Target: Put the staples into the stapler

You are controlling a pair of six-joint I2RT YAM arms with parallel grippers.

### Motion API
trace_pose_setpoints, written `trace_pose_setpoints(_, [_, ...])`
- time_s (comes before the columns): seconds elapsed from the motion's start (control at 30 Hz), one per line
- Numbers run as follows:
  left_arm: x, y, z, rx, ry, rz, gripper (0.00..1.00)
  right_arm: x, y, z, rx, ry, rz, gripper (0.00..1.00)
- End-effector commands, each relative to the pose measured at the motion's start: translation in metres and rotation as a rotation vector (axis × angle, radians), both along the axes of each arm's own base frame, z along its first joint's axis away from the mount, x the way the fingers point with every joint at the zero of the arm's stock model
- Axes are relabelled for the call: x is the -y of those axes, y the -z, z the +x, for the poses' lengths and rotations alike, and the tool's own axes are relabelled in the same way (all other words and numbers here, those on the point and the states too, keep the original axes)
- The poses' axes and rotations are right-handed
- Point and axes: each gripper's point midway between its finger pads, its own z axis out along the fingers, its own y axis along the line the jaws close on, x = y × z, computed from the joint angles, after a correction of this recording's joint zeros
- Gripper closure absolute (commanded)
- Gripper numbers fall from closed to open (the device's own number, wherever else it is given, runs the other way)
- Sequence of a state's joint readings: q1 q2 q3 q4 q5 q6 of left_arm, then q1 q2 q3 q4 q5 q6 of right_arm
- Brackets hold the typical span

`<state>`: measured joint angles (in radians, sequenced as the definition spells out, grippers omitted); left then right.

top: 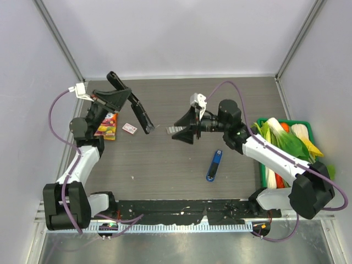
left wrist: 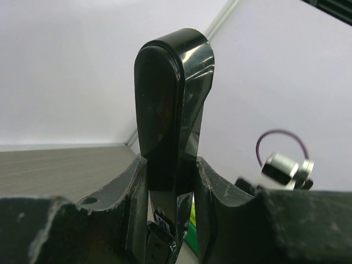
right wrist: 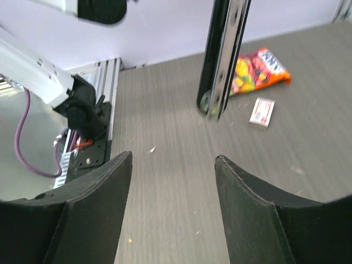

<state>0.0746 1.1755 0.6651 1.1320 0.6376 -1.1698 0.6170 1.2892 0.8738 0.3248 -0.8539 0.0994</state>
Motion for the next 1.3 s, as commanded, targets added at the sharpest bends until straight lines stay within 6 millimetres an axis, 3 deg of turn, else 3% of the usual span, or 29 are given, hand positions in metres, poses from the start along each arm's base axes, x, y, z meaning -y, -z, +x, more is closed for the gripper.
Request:
trace_pose_setpoints(0.0, [0.036,-0.012,-0.028,0.102,0.119,0.046,1.0,-0.006,-0.038,0.009,0.087,-0.006,0.001,0.31])
trace_pose_setpoints(0.17, [0.062,0.008,-0.027,0.044,0.189,0.071,1.0,-0.028,-0.046,0.024,0.078,0.033,-0.03,0.27])
trace_pose_setpoints(0.33, [0.078,0.022,-0.027,0.012,0.225,0.09,1.0,-0.046,-0.027,0.04,0.046,0.084,-0.074,0.27])
trace_pose_setpoints(0.47, [0.081,0.025,-0.027,0.003,0.232,0.093,1.0,-0.05,-0.02,0.05,0.045,0.128,-0.081,0.27])
trace_pose_setpoints(1.03, [0.089,0.041,-0.027,-0.043,0.247,0.098,1.0,-0.064,-0.022,0.065,0.017,0.135,-0.079,0.28])
trace_pose_setpoints(1.2, [0.09,0.04,-0.027,-0.041,0.247,0.098,1.0,-0.071,-0.015,0.068,-0.01,0.123,-0.092,0.37])
trace_pose_setpoints(1.27, [0.089,0.042,-0.027,-0.043,0.245,0.099,1.0,-0.071,-0.014,0.067,-0.017,0.113,-0.091,0.49])
